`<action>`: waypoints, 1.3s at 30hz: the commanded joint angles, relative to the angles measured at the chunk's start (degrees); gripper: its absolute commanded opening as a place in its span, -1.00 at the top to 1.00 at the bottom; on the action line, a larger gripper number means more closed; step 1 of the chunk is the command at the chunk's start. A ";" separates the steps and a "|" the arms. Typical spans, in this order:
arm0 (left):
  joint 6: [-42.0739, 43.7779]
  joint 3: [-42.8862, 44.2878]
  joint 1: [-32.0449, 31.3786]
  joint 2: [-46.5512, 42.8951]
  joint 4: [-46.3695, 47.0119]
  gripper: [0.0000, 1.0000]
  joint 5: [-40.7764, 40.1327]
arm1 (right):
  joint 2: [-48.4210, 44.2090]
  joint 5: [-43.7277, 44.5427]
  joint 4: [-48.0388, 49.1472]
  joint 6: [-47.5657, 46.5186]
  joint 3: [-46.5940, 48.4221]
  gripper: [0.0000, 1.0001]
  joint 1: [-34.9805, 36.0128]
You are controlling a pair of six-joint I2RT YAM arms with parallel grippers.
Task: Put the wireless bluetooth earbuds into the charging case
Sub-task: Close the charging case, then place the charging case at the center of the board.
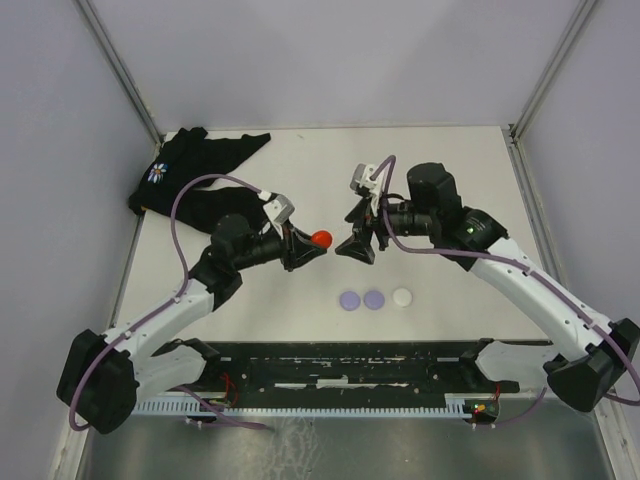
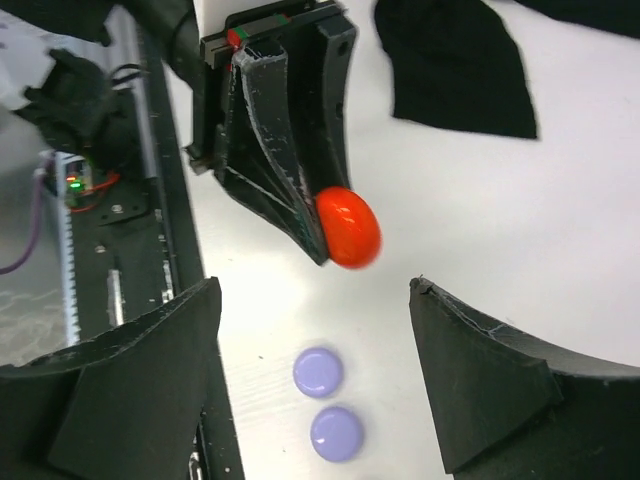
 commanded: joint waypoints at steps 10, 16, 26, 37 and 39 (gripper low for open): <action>-20.27 3.55 -0.10 14.99 -29.21 0.70 -2.48 | -9.91 33.82 2.33 6.71 -13.10 -0.69 -0.01; -21.94 3.45 -3.82 22.07 -28.30 0.61 -2.49 | -14.19 42.61 3.44 8.56 -19.06 -0.72 -0.06; -21.64 7.10 -7.99 32.67 -27.76 0.39 -3.32 | -16.44 48.19 3.94 9.37 -22.83 -0.74 -0.34; -20.11 8.47 -2.78 28.31 -37.81 -0.50 -14.71 | -15.37 57.56 1.04 12.17 -23.34 -0.91 -2.14; -20.00 8.20 -1.15 25.30 -39.16 -0.55 -16.77 | -14.74 59.46 -0.46 12.82 -22.71 -0.92 -3.03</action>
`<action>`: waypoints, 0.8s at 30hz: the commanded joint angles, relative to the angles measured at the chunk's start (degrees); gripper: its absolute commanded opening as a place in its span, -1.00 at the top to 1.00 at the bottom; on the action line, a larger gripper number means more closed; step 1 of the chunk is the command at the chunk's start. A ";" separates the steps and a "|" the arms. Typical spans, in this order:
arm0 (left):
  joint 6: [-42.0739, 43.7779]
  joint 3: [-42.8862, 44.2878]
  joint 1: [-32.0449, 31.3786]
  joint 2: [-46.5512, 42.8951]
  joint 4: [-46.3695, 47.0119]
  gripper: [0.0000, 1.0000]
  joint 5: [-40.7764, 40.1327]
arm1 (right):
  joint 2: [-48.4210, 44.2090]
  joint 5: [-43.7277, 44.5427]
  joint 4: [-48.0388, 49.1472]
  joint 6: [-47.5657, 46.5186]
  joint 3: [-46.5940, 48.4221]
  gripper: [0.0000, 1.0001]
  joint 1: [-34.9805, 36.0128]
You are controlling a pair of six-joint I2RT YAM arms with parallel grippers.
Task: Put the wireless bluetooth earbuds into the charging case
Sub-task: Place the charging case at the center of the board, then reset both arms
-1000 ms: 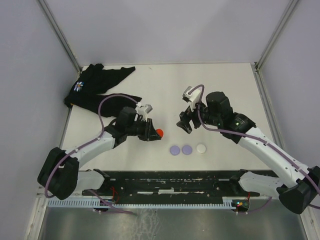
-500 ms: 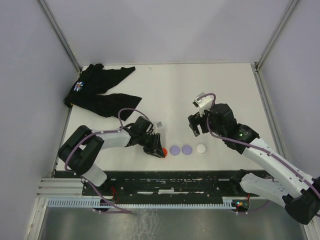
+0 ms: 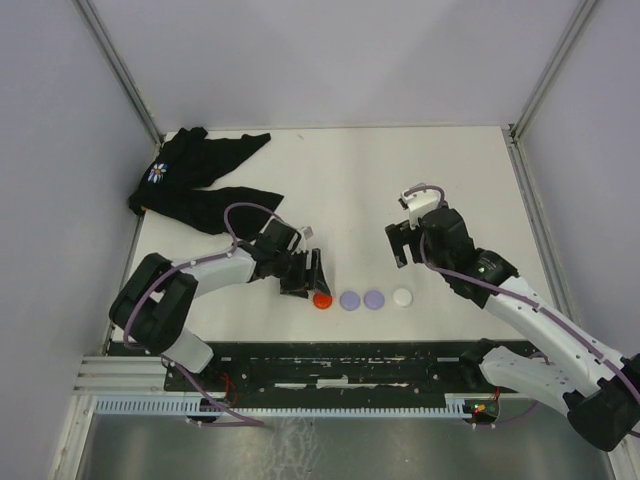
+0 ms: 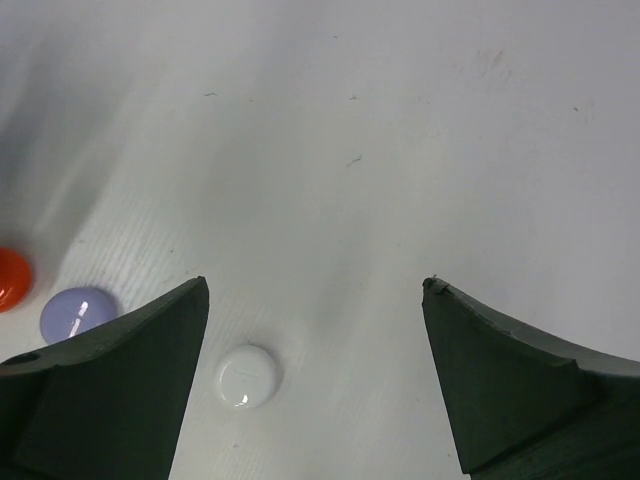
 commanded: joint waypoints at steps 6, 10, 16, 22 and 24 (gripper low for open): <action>2.75 -0.97 13.65 -19.00 -12.82 -0.93 -15.54 | 0.82 12.78 -6.66 6.75 2.17 -0.98 -6.53; 5.76 1.72 18.66 -30.98 -18.91 -0.98 -25.90 | -0.70 14.55 -9.64 10.66 2.26 -0.98 -12.52; 7.52 8.48 19.93 -43.74 -24.53 -0.98 -41.88 | -0.69 20.23 -18.71 15.09 6.68 -0.98 -18.05; 7.91 13.07 19.89 -51.58 -23.02 -0.99 -50.15 | -6.42 24.38 -24.03 18.91 10.66 -0.98 -18.10; 8.37 13.41 19.92 -55.43 -20.58 -0.99 -52.39 | -10.70 25.42 -22.29 17.94 10.99 -0.98 -18.08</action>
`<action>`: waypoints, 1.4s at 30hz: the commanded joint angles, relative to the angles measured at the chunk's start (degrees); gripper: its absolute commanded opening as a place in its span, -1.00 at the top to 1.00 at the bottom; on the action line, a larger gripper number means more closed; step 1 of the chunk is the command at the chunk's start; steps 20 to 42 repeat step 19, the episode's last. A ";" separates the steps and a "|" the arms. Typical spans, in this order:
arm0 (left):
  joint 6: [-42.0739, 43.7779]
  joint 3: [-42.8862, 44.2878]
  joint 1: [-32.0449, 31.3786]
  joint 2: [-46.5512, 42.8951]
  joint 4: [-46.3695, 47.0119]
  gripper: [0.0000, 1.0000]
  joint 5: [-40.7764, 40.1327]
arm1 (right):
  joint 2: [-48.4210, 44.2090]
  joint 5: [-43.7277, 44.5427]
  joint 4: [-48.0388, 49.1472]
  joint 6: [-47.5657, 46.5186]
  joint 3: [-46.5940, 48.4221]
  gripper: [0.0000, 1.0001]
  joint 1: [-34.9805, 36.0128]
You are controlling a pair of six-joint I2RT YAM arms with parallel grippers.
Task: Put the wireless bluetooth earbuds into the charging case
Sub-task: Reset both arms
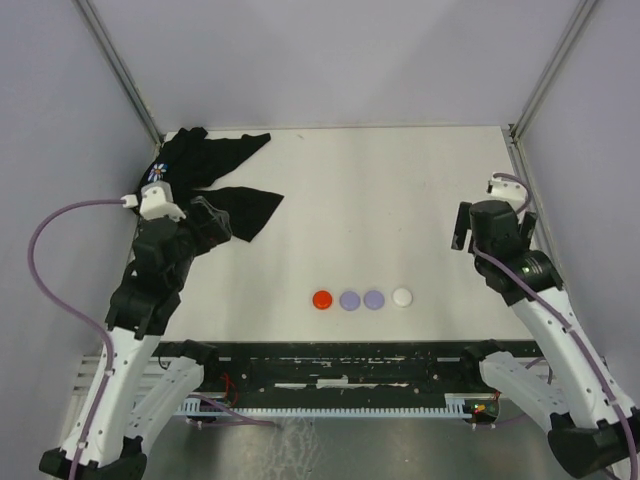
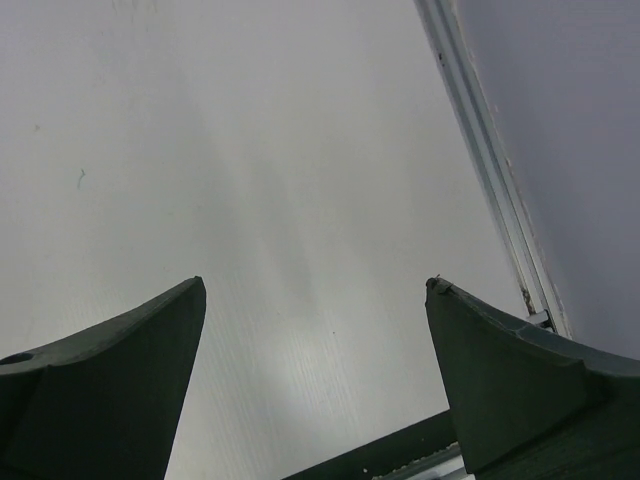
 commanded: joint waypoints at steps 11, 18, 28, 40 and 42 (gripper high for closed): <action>3.53 -1.64 0.32 -13.66 11.08 -0.99 -8.43 | -17.00 2.15 6.64 -3.61 4.37 -0.97 -0.18; 3.23 -0.99 0.32 -11.64 10.33 -0.99 -5.95 | -17.99 0.72 7.89 -3.63 3.41 -0.97 -0.18; 3.23 -1.05 0.28 -11.59 10.52 -0.99 -5.86 | -17.85 1.08 7.58 -3.53 3.74 -0.97 -0.18; 3.23 -1.05 0.28 -11.59 10.52 -0.99 -5.86 | -17.85 1.08 7.58 -3.53 3.74 -0.97 -0.18; 3.23 -1.05 0.28 -11.59 10.52 -0.99 -5.86 | -17.85 1.08 7.58 -3.53 3.74 -0.97 -0.18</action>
